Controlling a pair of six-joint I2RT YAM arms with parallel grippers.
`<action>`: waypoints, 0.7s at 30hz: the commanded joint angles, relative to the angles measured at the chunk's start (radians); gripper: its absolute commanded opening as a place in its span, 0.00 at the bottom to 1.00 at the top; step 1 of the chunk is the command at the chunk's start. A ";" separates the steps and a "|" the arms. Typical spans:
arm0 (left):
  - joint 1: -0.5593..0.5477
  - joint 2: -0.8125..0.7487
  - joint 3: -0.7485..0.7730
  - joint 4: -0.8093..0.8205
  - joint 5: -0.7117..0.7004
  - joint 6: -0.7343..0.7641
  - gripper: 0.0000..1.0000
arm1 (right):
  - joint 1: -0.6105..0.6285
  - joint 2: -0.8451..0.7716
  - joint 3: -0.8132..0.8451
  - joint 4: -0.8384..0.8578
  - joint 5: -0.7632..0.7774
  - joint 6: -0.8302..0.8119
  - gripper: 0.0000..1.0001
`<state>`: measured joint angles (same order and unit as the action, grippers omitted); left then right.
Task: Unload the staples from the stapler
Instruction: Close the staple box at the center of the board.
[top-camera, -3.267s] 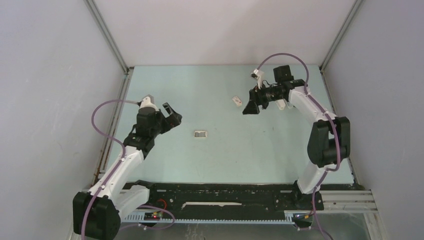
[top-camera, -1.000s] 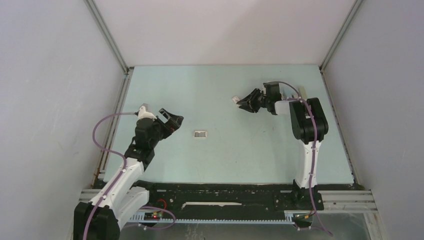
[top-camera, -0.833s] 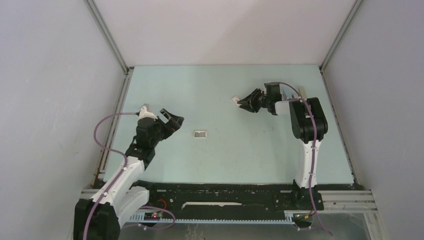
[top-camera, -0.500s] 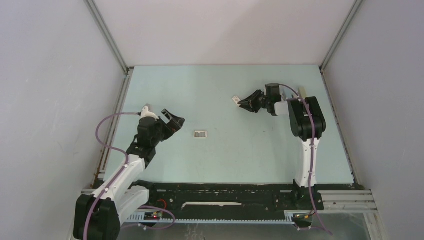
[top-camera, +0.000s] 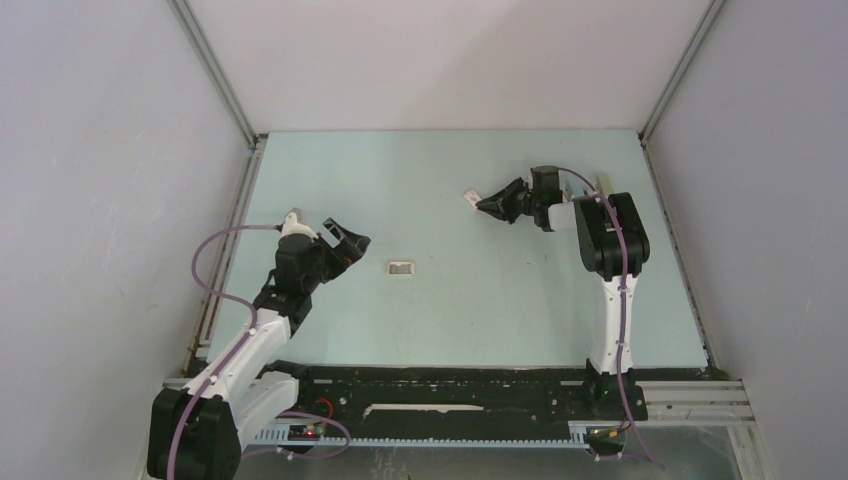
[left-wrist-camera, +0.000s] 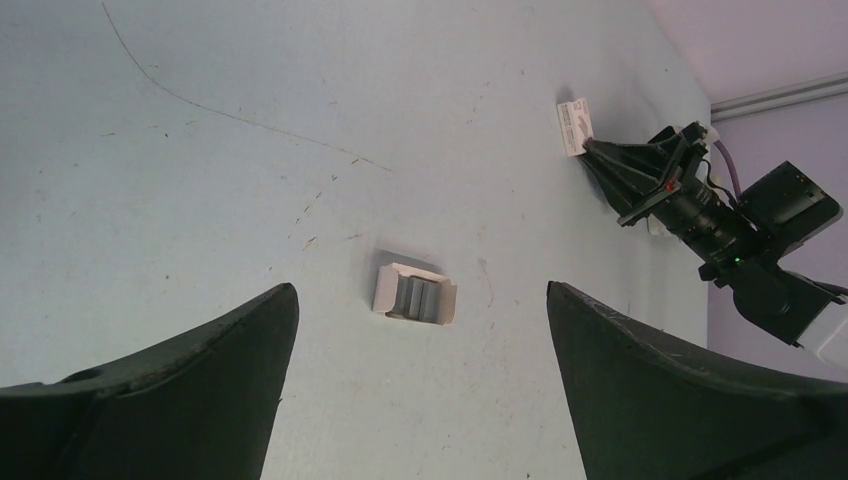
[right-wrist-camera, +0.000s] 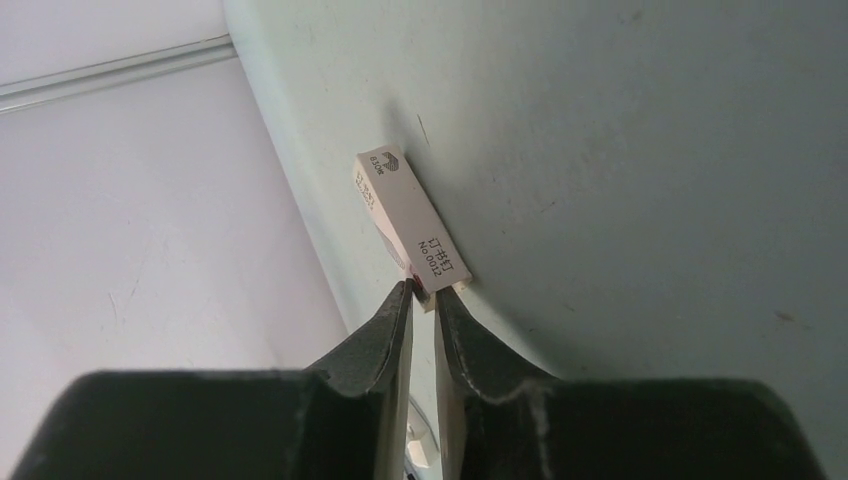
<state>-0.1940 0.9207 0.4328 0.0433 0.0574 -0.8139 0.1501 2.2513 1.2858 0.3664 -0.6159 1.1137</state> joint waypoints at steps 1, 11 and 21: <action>0.008 -0.002 0.067 0.029 0.009 -0.016 1.00 | -0.007 0.021 0.036 0.041 -0.004 0.014 0.17; 0.007 0.008 0.059 0.057 0.025 -0.014 1.00 | -0.027 -0.007 0.036 0.034 -0.060 -0.050 0.00; 0.008 0.020 0.030 0.212 0.105 0.017 1.00 | -0.057 -0.149 -0.031 -0.057 -0.326 -0.294 0.00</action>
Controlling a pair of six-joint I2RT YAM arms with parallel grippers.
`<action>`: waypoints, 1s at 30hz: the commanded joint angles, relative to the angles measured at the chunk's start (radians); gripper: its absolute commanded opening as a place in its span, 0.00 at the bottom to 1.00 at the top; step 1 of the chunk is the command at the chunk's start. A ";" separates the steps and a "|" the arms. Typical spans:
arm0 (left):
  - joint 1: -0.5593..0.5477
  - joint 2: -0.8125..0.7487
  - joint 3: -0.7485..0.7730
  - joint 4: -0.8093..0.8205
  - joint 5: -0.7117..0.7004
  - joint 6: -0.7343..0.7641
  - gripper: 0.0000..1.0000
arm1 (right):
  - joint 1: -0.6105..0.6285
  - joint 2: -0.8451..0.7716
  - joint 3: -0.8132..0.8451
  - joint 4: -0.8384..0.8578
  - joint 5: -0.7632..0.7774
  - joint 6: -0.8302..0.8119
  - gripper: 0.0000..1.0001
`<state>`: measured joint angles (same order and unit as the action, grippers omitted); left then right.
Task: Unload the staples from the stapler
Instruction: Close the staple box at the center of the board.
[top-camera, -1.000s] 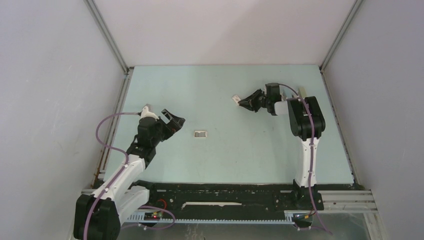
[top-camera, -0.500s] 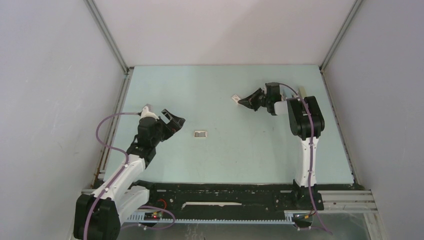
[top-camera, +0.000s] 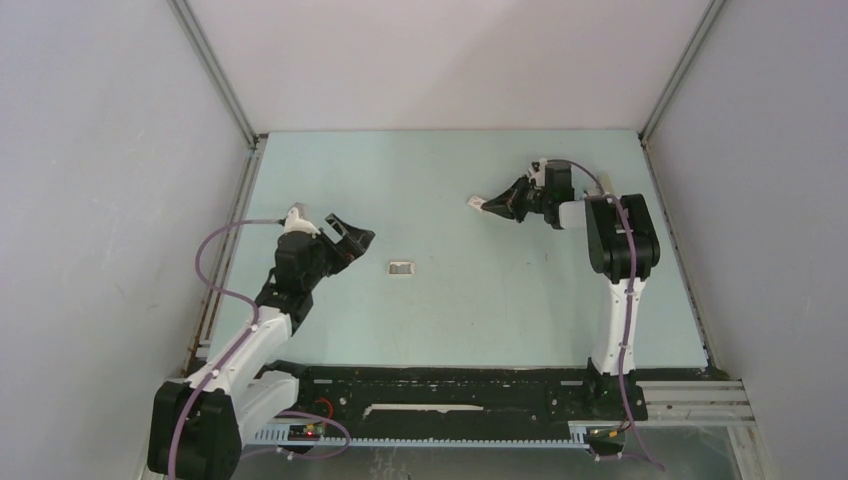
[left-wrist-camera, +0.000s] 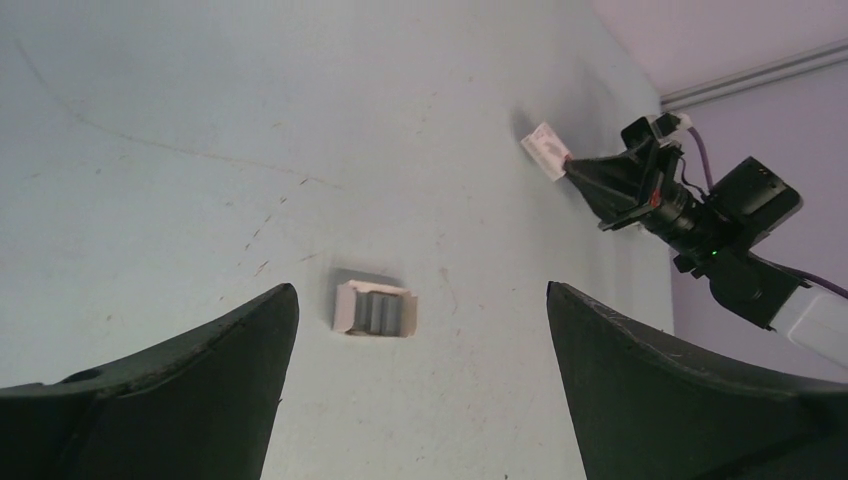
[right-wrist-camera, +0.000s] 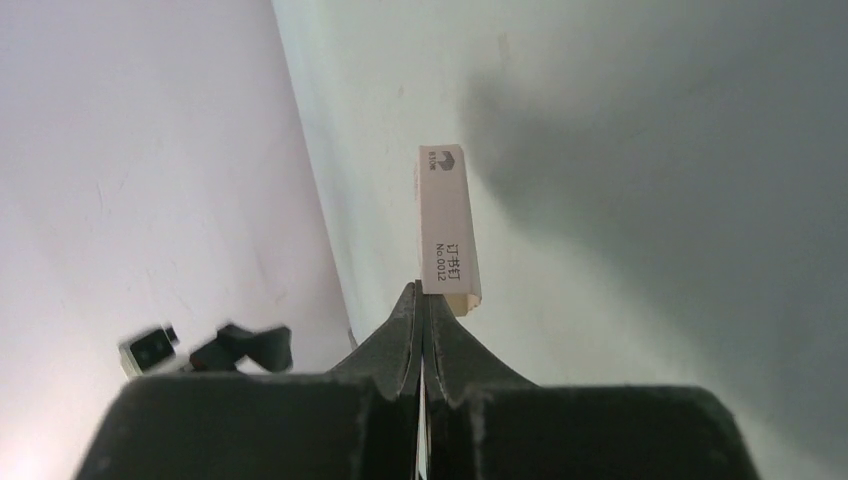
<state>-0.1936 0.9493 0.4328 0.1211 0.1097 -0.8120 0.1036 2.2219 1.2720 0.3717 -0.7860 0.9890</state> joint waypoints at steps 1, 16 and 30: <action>0.007 -0.012 0.027 0.147 0.057 0.020 1.00 | -0.010 -0.134 -0.022 -0.104 -0.200 -0.213 0.00; 0.007 0.017 -0.037 0.321 0.174 0.010 1.00 | 0.013 -0.307 -0.128 -0.869 -0.306 -0.983 0.00; 0.006 0.109 -0.062 0.356 0.270 -0.030 1.00 | 0.016 -0.231 -0.125 -0.889 -0.330 -1.057 0.00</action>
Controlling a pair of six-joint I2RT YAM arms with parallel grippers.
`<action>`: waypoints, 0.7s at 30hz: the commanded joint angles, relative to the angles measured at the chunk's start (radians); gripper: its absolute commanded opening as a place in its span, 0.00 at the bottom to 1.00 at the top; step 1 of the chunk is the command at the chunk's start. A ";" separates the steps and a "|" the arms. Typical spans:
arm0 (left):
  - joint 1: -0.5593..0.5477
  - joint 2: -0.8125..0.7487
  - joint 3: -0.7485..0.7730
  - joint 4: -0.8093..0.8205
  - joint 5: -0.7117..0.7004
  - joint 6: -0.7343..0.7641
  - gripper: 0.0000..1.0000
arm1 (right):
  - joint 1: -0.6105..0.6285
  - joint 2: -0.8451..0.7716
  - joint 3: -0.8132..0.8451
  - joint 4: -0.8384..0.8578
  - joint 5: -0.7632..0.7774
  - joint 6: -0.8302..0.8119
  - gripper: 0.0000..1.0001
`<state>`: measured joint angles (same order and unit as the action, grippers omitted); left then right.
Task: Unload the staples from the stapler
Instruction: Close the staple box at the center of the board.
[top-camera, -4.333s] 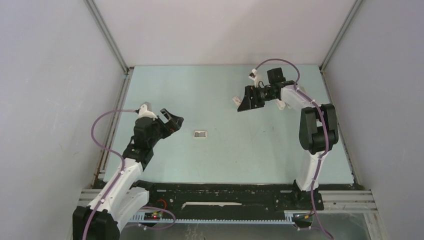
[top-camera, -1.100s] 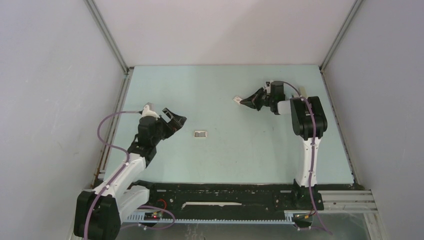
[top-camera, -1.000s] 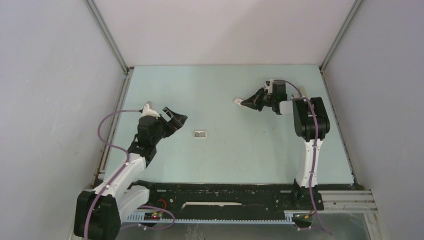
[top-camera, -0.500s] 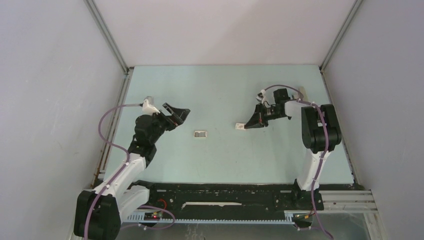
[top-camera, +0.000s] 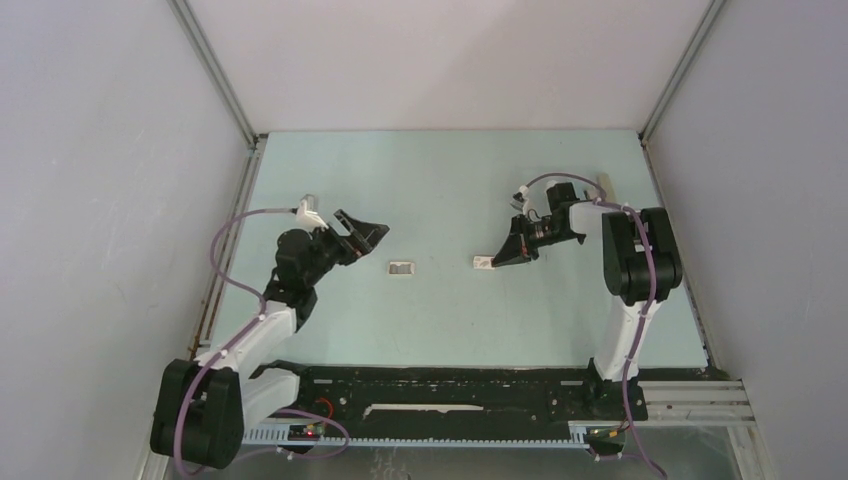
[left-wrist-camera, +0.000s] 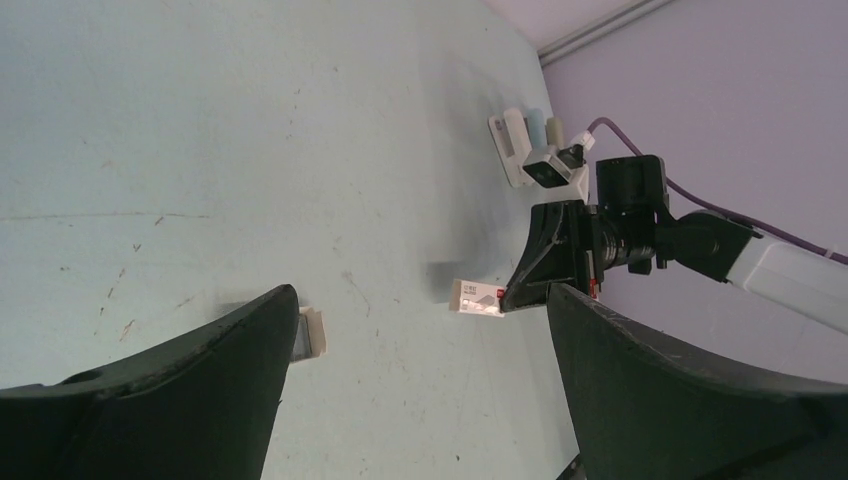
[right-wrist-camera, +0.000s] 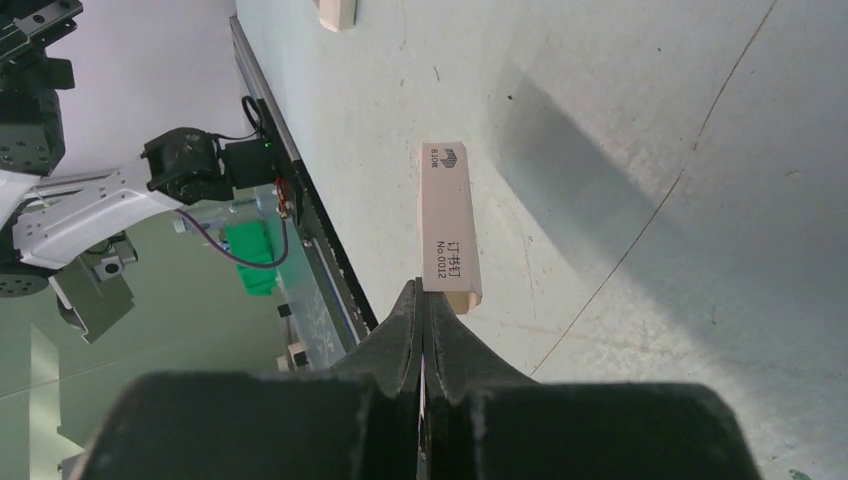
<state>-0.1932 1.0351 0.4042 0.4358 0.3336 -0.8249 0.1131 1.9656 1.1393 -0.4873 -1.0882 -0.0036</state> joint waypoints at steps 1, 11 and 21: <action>0.005 0.037 -0.030 0.038 0.056 -0.016 1.00 | 0.006 0.032 0.020 -0.045 -0.033 -0.080 0.00; -0.015 0.241 0.046 -0.002 0.165 -0.003 0.95 | 0.018 0.149 0.187 -0.240 -0.013 -0.200 0.03; -0.027 0.283 0.108 -0.167 0.116 0.044 0.90 | -0.011 0.075 0.201 -0.311 0.157 -0.227 0.46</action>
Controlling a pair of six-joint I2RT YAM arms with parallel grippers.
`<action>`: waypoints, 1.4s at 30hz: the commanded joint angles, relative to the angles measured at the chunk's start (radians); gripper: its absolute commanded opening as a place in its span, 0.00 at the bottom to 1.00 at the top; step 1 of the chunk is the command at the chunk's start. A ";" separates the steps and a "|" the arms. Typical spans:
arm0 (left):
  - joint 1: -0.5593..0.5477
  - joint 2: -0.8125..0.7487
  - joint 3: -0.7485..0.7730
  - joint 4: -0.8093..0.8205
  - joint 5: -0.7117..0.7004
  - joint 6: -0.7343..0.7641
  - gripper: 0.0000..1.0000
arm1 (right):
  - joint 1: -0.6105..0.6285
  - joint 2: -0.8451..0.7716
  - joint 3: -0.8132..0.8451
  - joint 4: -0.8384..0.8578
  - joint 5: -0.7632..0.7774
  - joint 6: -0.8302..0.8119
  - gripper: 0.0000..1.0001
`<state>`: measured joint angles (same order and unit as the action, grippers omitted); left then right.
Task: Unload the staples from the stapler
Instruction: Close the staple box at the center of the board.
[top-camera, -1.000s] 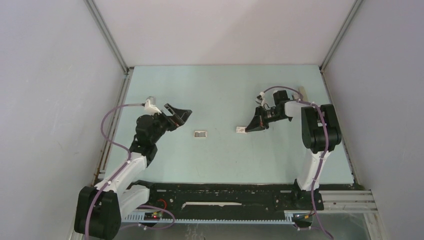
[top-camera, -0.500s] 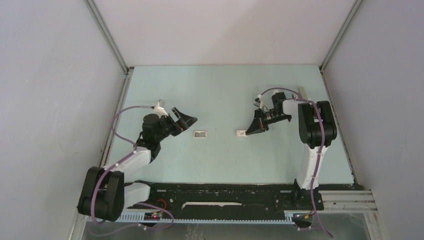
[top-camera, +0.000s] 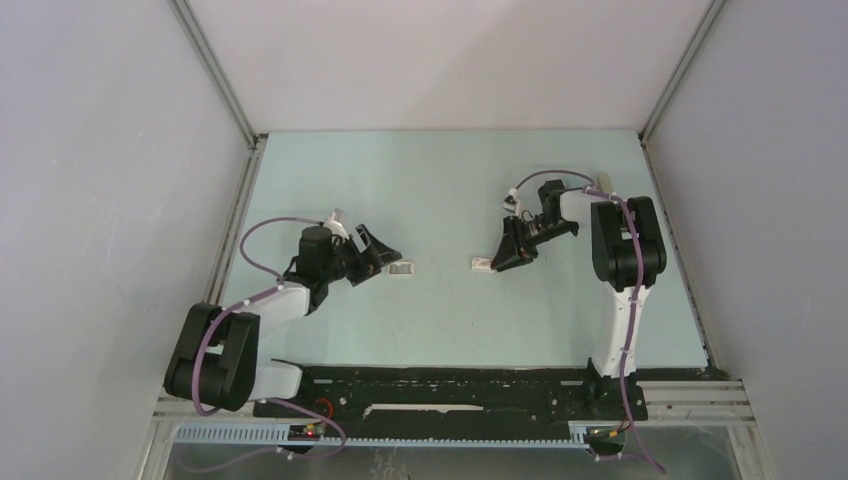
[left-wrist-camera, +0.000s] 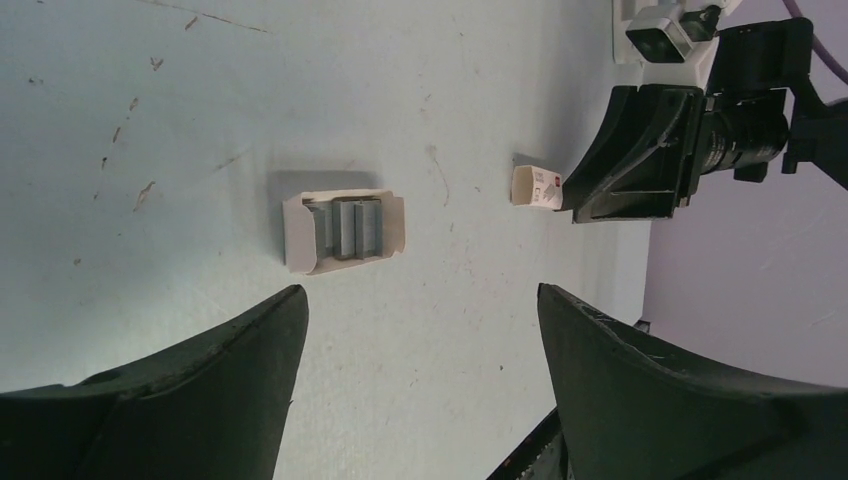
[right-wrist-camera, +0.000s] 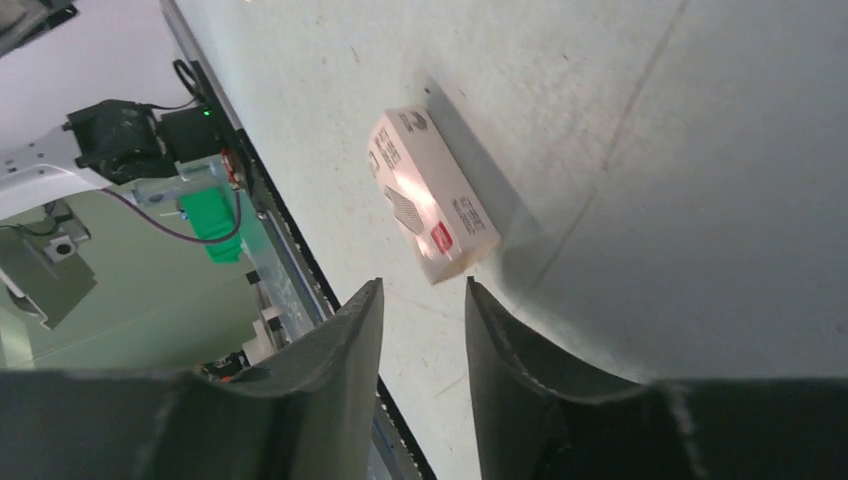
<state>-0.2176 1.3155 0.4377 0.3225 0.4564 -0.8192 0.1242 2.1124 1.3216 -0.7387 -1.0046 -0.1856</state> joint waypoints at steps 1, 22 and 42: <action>-0.002 0.001 0.080 -0.067 -0.014 0.043 0.89 | -0.030 -0.088 0.018 -0.069 0.089 -0.056 0.47; -0.152 0.093 0.276 0.050 0.180 0.017 0.72 | 0.162 -0.468 -0.128 0.085 0.127 -0.841 0.71; -0.206 0.337 0.354 0.211 0.213 -0.125 0.48 | 0.268 -0.288 -0.131 0.202 0.436 -0.989 0.79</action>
<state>-0.4198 1.6413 0.7616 0.4866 0.6609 -0.9192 0.3756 1.8118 1.1893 -0.5568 -0.5991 -1.1252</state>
